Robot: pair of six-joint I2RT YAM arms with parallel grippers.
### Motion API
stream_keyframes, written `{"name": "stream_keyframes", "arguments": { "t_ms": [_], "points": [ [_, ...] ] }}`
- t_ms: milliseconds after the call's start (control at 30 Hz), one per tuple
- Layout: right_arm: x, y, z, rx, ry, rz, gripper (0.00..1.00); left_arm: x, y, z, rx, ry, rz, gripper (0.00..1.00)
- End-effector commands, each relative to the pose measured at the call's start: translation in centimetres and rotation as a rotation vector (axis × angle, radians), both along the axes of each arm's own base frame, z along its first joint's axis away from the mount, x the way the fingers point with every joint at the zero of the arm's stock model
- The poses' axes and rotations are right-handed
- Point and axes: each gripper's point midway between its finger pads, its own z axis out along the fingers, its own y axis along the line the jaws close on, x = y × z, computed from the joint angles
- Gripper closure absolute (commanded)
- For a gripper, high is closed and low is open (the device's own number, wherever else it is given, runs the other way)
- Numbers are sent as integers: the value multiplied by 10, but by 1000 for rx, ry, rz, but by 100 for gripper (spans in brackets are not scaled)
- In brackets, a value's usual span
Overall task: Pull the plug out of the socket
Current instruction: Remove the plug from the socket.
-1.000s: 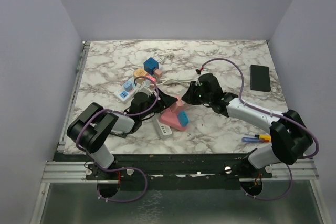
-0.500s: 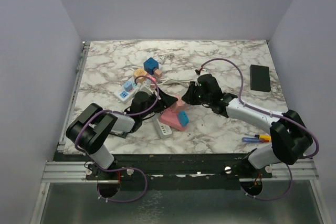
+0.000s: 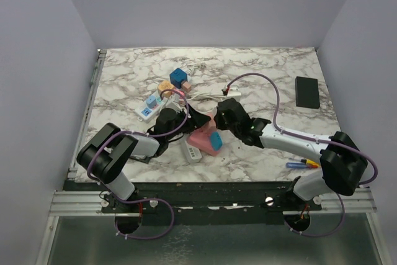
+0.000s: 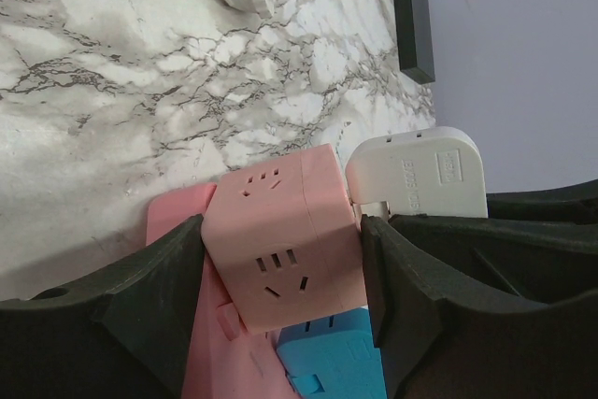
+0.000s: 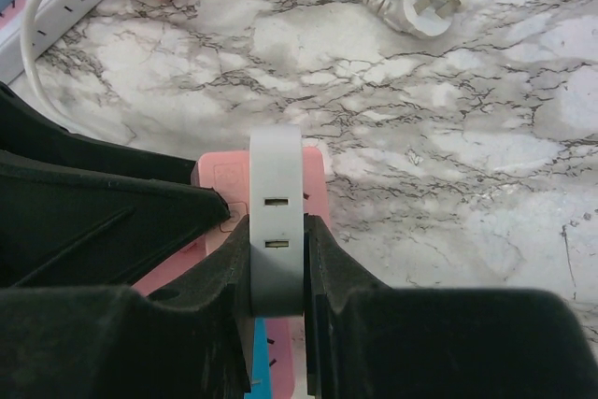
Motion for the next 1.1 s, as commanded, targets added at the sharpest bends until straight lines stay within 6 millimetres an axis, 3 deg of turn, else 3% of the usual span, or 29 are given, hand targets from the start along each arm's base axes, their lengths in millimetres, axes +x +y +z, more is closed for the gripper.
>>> {"name": "stream_keyframes", "arguments": {
  "t_ms": [0, 333, 767, 1067],
  "points": [
    [-1, -8, -2, -80, -20, -51, 100, -15, 17, -50, 198, 68, -15, 88],
    [-3, 3, -5, -19, 20, -25, 100, -16, 17, -54, 209, 74, -23, 88],
    [12, -15, -18, 161, 185, 5, 100, -19, 21, -57, 239, 75, -25, 89],
    [10, -12, -25, 194, 234, 18, 100, -19, 23, -57, 254, 71, -23, 89]
  ]
}}
